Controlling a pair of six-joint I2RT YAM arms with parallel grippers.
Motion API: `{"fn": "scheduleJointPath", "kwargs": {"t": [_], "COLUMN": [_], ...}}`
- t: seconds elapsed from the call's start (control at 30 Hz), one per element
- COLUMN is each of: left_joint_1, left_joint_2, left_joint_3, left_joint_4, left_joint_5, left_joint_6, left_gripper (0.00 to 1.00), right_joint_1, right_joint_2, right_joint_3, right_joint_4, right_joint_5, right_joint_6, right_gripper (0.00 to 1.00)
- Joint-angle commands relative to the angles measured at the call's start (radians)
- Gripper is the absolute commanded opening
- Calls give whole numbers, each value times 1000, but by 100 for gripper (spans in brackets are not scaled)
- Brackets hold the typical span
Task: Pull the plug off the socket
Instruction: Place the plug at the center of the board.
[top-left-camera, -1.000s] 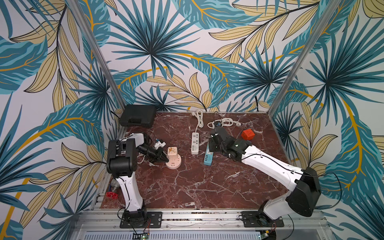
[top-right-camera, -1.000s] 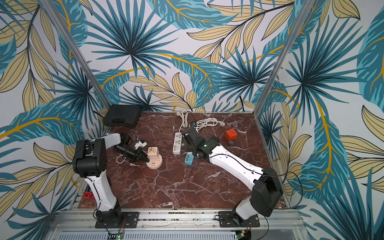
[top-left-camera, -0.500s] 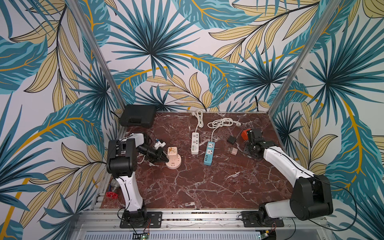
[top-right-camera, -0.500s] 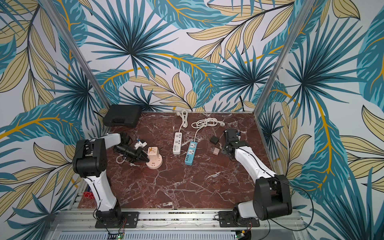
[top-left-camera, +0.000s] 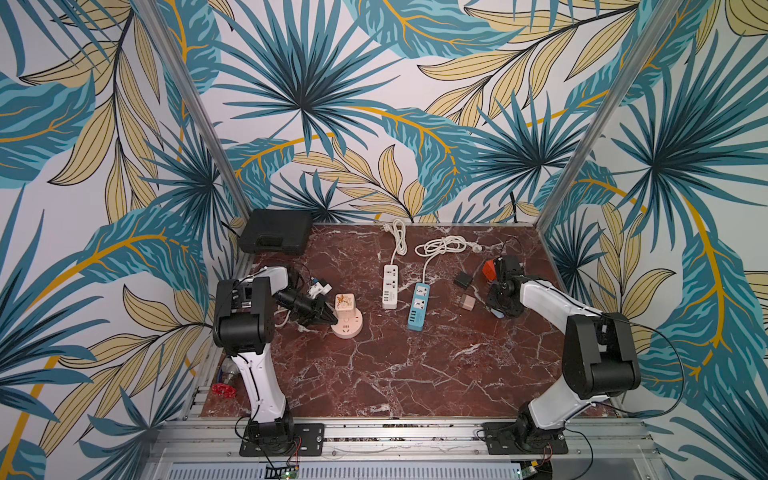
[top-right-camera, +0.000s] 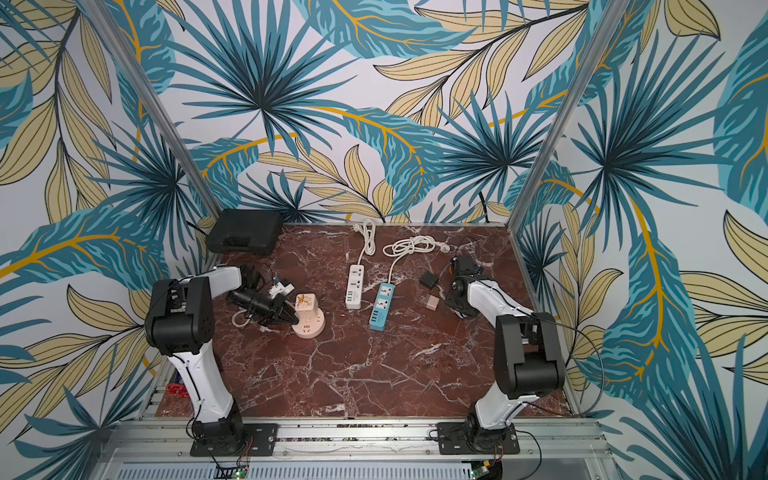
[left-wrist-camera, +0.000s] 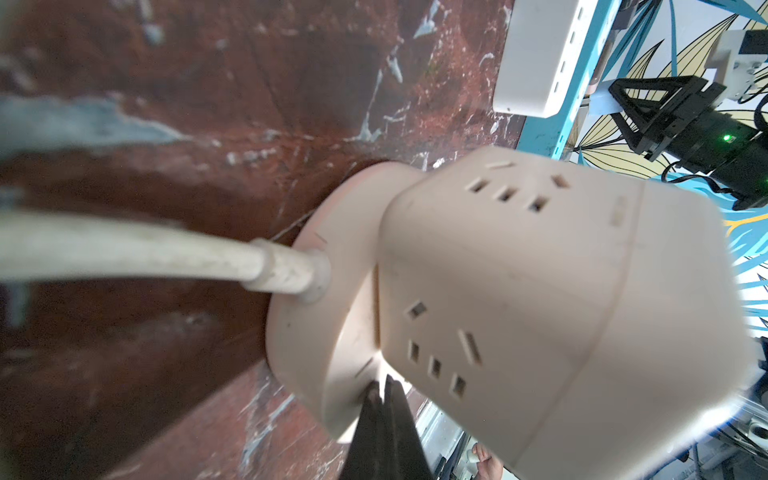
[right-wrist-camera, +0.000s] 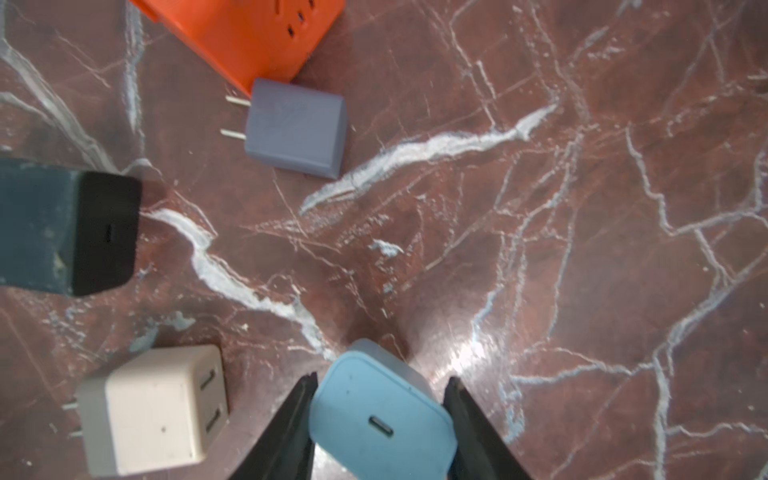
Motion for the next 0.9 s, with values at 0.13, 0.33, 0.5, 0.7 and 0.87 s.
{"fn": "scheduleJointPath", "kwargs": {"t": [0.13,0.33,0.5,0.7,0.87], "left_joint_1": [5,4,4,4,4], "left_joint_2": [26,25,22,23,22], "left_joint_3": [-40,-40,-41,-41,-42], "left_joint_4": [120,116,116,120,121], "left_joint_5": [-172,-170,-160,-162,-161], "left_joint_6": [2,4,7,5,4], "left_gripper": [0,0,0,0,0], "right_joint_1": [-4,-4,-2,87,280], "right_joint_2": [43,54,-42,-216,-313], "right_joint_3": [37,47,4,-75,-77], "right_joint_4": [-7,-10,10,32,37], "right_joint_5": [-3,-17,-52,-86,-23], "right_joint_6": [-12,-10,6,30,25], "right_gripper": [61,72,73,73,73]}}
